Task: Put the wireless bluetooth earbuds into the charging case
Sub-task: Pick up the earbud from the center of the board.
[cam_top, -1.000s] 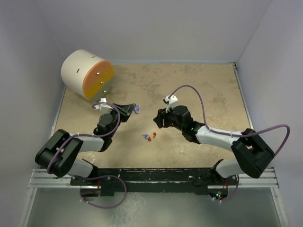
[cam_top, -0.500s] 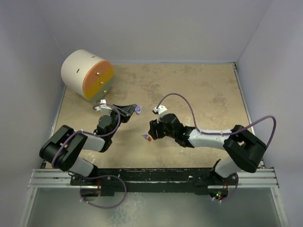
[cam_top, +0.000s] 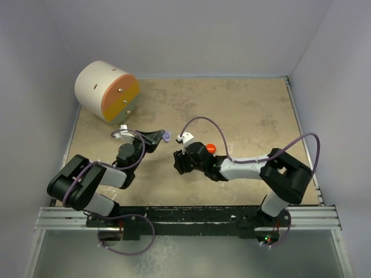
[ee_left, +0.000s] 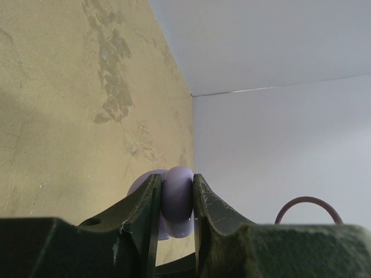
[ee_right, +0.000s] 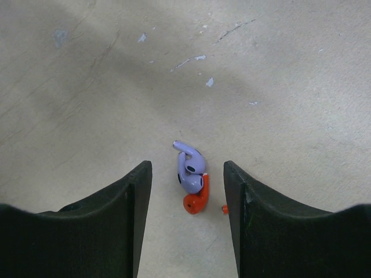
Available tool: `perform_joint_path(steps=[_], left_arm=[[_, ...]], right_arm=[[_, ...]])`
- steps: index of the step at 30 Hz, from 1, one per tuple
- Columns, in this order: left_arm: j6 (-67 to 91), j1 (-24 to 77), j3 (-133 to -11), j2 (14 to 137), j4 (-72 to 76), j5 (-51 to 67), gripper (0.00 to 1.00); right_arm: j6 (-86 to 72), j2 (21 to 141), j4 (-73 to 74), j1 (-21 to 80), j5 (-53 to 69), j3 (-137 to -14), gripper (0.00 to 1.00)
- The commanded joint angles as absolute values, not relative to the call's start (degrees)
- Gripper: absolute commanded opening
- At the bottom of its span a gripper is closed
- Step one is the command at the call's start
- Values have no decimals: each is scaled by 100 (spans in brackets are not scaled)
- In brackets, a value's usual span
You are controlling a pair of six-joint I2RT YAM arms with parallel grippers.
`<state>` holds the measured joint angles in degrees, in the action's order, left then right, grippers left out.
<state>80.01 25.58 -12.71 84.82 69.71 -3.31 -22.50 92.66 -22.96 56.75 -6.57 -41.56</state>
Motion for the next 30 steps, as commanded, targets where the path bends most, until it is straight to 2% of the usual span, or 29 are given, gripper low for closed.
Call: perform_joint_path(steps=[1, 30], left_arm=[[8051, 2499, -1200, 8314, 7356, -273, 0], [8110, 2440, -1168, 8416, 7479, -211, 0]], right_arm=[[-2336, 9404, -2381, 5669, -878, -4531, 55], [-2577, 9883, -2091, 5670, -1117, -4578, 47]])
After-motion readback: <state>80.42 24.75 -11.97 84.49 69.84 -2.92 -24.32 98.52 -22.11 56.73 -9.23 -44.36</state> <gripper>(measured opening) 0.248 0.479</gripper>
